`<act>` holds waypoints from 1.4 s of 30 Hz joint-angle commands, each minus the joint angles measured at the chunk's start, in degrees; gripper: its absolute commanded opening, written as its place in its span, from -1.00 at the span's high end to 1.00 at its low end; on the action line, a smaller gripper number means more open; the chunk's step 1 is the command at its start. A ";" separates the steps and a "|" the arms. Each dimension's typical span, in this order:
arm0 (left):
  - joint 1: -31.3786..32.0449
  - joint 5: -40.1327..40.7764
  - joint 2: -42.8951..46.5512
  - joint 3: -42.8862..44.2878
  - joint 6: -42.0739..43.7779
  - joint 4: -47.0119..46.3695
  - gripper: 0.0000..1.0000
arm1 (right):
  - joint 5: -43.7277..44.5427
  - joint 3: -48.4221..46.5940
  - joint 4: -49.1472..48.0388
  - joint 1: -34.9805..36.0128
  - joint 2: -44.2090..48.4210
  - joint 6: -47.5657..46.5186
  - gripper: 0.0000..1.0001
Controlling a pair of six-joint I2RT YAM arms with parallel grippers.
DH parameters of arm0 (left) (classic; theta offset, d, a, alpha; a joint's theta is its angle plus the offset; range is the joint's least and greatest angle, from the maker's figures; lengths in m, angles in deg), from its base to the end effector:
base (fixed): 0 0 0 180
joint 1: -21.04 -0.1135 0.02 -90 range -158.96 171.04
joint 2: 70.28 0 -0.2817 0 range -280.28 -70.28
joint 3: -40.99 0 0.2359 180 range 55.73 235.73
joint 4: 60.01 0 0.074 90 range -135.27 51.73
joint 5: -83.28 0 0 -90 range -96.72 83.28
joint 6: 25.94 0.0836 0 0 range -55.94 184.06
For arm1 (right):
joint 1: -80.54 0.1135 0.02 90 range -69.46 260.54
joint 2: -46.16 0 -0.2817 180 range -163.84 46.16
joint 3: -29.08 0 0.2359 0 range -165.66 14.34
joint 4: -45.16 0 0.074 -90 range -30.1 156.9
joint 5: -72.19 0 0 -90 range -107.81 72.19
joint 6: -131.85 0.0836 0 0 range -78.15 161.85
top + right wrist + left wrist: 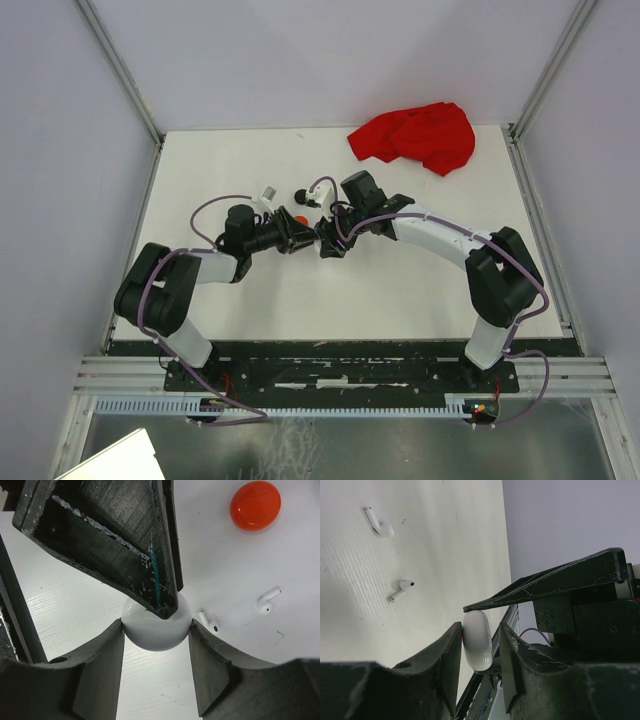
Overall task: Insert the wireless bluetooth earbuds into the charging case
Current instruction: Pick up the charging case at the center of the board.
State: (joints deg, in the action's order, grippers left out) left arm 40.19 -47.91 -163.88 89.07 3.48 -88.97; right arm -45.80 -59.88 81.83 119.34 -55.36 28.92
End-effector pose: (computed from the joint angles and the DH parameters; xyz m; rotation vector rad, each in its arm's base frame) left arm 0.2977 -0.1616 0.1873 -0.1871 2.1147 -1.5669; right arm 0.2895 0.2831 0.2263 -1.2680 2.0973 0.7958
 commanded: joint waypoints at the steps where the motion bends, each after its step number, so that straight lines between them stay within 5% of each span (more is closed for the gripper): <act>1: 0.71 -2.99 -0.44 -0.39 0.96 -3.85 0.18 | 0.14 -1.89 -1.80 -0.18 2.27 -0.44 0.32; 22: 1.01 -4.36 -0.68 -0.63 1.45 -3.93 0.34 | 0.46 -1.85 -2.25 -0.30 2.30 -0.35 0.32; 28: 1.06 -4.85 -0.95 -0.47 1.34 -4.62 0.66 | 0.73 -1.92 -2.33 -0.31 2.09 -0.17 0.31; 30: 1.06 -4.95 -1.25 -0.38 0.97 -5.17 0.92 | 1.54 -1.94 -2.85 -0.31 2.10 0.64 0.14; 34: 1.05 -3.75 -1.43 -0.18 -0.23 -6.26 0.94 | 2.97 -1.31 -4.82 -0.30 2.84 2.60 -0.42; 42: 0.97 4.07 -2.08 0.59 -6.44 -9.77 0.94 | 7.50 3.64 -12.92 -0.39 9.49 8.65 -0.66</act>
State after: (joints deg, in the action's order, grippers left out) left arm 41.02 -47.73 -165.39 88.66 2.10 -92.60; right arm -41.93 -58.39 76.54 119.26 -52.45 33.62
